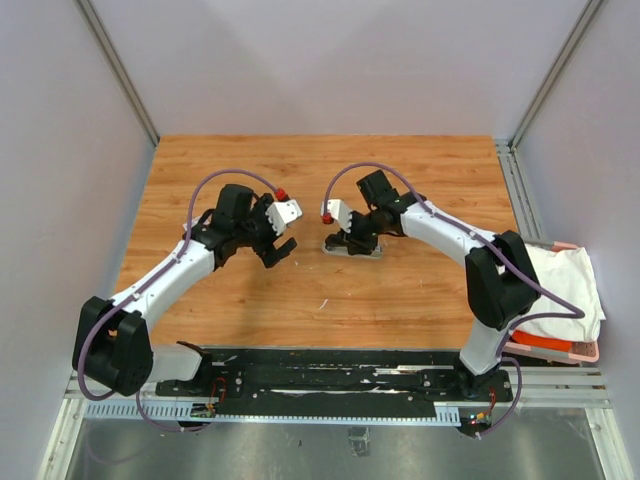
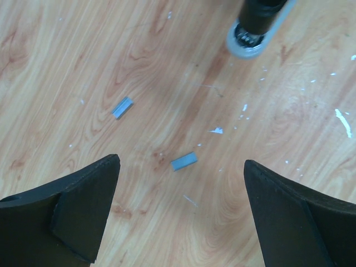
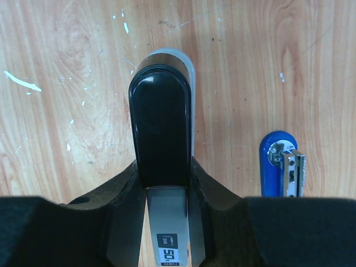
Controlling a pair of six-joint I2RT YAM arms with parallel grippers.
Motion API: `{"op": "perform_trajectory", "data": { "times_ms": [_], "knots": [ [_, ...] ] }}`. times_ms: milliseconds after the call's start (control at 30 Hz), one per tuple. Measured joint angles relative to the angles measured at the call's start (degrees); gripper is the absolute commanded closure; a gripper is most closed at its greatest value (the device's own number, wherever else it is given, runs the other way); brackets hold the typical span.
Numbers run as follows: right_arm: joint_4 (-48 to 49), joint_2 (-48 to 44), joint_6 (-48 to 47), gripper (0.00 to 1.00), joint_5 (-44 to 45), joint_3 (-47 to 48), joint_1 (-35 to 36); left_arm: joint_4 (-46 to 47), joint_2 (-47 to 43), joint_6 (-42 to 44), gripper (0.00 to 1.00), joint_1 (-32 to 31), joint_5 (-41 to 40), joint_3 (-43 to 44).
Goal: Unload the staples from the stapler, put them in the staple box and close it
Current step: Place the stapler at the center of the board.
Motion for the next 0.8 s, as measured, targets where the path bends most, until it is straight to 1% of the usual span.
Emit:
{"op": "perform_trajectory", "data": {
  "times_ms": [133,300,800],
  "knots": [
    [0.76,2.45,0.17,0.94,1.86,0.00,1.09,0.17,-0.96,1.09,0.02,-0.04,3.39,-1.25],
    [1.90,3.21,0.52,0.93,3.58,0.00,2.73,0.55,-0.96,1.66,0.02,-0.04,5.33,-1.68],
    [2.34,6.95,0.42,0.91,5.90,0.00,3.89,1.90,-1.73,2.14,0.02,-0.04,7.98,-4.22]
  ]
}}
